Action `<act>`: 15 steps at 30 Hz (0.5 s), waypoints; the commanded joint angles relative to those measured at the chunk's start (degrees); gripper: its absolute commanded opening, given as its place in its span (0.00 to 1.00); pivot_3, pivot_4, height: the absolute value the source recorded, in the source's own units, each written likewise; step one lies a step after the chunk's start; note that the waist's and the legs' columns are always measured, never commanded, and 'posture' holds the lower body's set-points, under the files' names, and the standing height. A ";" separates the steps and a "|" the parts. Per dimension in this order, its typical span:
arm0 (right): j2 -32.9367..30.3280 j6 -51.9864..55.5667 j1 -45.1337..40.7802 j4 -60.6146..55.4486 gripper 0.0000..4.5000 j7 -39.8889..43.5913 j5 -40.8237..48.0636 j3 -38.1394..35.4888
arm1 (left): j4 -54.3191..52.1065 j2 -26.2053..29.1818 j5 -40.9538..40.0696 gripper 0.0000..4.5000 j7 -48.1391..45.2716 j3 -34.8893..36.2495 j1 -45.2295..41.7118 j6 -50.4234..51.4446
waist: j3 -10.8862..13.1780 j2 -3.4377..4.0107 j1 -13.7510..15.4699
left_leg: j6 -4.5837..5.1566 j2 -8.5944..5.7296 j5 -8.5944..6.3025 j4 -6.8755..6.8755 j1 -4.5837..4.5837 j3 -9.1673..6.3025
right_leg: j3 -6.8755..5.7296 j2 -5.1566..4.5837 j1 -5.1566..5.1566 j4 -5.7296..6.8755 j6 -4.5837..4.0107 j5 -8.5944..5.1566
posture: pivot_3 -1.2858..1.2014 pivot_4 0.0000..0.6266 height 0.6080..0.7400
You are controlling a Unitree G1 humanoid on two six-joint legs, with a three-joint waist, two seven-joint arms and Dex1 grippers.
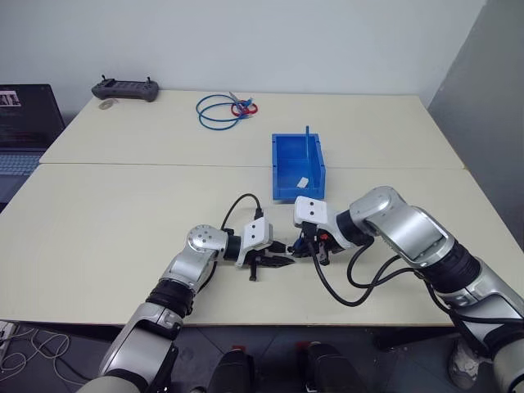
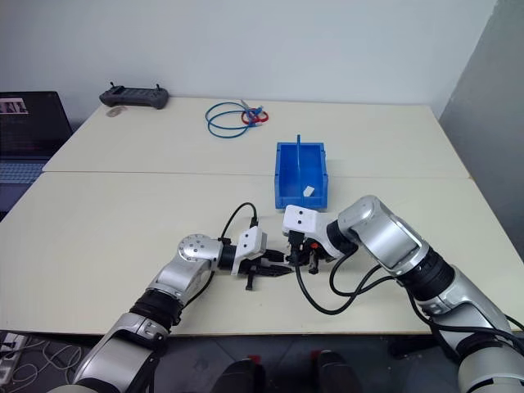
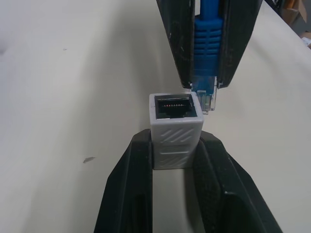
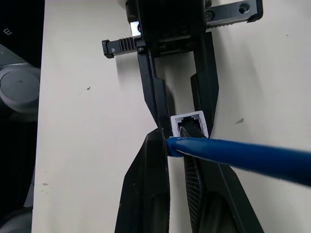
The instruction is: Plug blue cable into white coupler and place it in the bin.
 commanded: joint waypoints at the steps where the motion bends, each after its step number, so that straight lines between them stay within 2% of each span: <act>1: 0.79 -1.82 -2.81 -0.22 0.03 -0.39 0.90 -2.92 | 1.09 0.69 1.55 0.18 -0.02 -0.44 0.19 0.34 | 0.00 0.00 0.00 | 0.00 0.00 0.00 -0.01 -0.01 -0.01 | 0.00 0.00 0.00 0.00 -0.01 0.01 | 0.52 0.24 1.00; 15: 4.23 0.78 -5.49 3.57 0.03 -2.90 3.51 -6.02 | 0.16 1.20 1.48 0.18 -0.44 -0.61 0.84 0.60 | 0.00 0.01 -0.20 | 0.00 0.04 0.00 -0.01 -0.04 0.00 | 0.00 0.03 -0.05 0.01 -0.08 0.05 | 0.52 0.24 1.00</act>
